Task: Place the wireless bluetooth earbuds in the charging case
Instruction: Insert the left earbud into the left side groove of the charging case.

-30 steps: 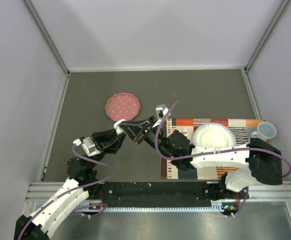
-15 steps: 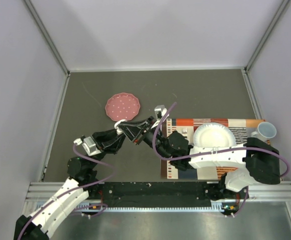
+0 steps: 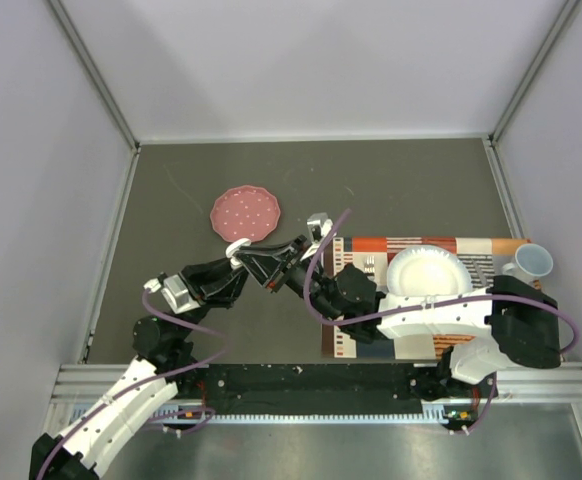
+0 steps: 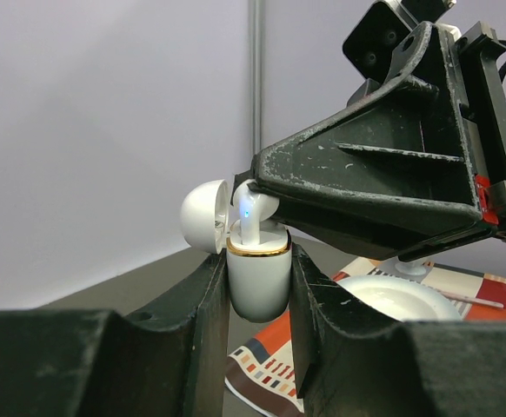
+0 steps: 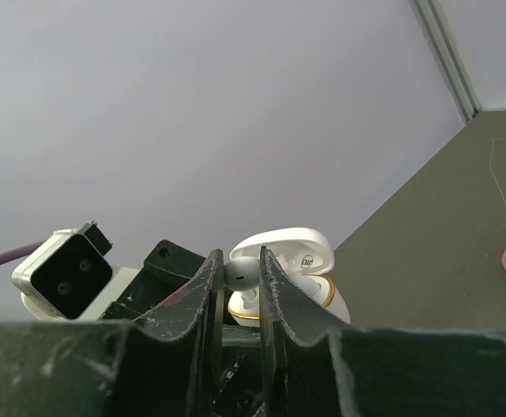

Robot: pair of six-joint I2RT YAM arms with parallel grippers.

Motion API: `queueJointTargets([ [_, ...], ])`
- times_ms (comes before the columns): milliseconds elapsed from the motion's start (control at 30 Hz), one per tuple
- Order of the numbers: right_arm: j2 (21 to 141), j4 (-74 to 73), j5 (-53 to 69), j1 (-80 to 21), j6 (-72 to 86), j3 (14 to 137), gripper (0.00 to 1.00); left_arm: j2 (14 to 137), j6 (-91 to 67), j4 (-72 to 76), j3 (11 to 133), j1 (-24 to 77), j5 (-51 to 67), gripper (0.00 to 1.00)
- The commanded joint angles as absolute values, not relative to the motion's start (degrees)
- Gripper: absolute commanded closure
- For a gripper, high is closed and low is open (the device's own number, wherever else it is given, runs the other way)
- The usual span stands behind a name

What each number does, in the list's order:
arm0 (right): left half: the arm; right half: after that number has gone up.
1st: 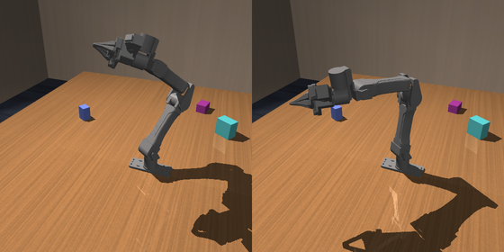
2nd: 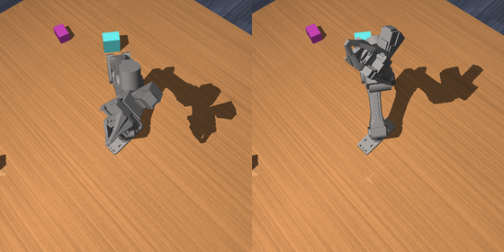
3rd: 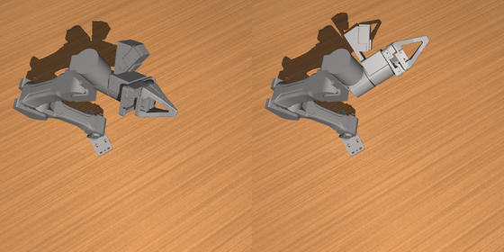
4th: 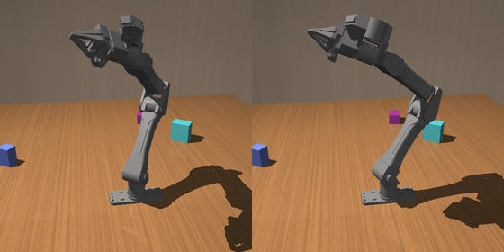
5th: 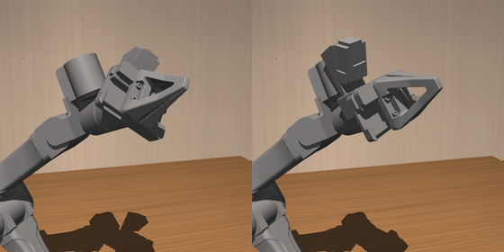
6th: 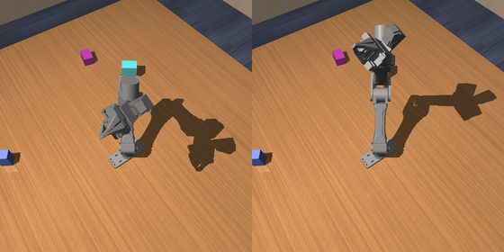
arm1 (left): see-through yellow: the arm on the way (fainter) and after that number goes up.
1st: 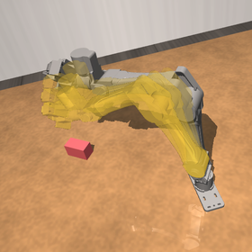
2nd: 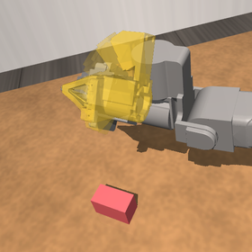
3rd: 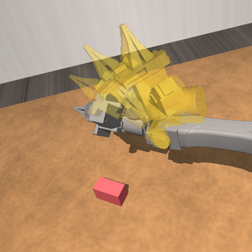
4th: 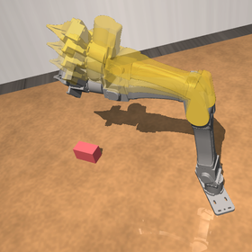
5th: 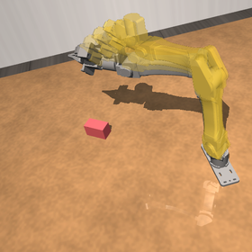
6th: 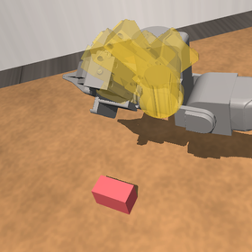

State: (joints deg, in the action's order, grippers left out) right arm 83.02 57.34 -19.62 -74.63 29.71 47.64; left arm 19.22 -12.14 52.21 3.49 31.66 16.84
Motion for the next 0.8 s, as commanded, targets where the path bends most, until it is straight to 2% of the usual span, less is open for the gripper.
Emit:
queueJointTargets([
  [0,82.71,58.1,-20.48,-75.67,28.13,47.29,0.88,18.72,-12.3,54.23,4.13,31.73,15.21,1.0],
  [167,81.13,56.78,-21.01,-75.67,26.72,47.55,0.74,18.54,-11.69,53.35,4.48,31.73,15.38,1.0],
  [300,79.98,56.6,-21.01,-75.67,26.37,47.46,0.7,18.63,-11.6,53.0,4.48,31.73,15.64,1.0],
  [367,79.72,56.69,-20.92,-75.67,26.45,47.46,0.65,18.55,-11.43,52.65,4.48,31.73,15.64,1.0],
  [633,78.93,56.78,-20.3,-75.67,26.46,47.55,0.6,18.19,-11.43,52.03,4.22,31.73,15.56,1.0],
  [767,78.14,55.9,-19.95,-75.76,25.32,48.07,0.52,18.11,-10.9,51.95,3.69,31.73,15.12,1.0],
])
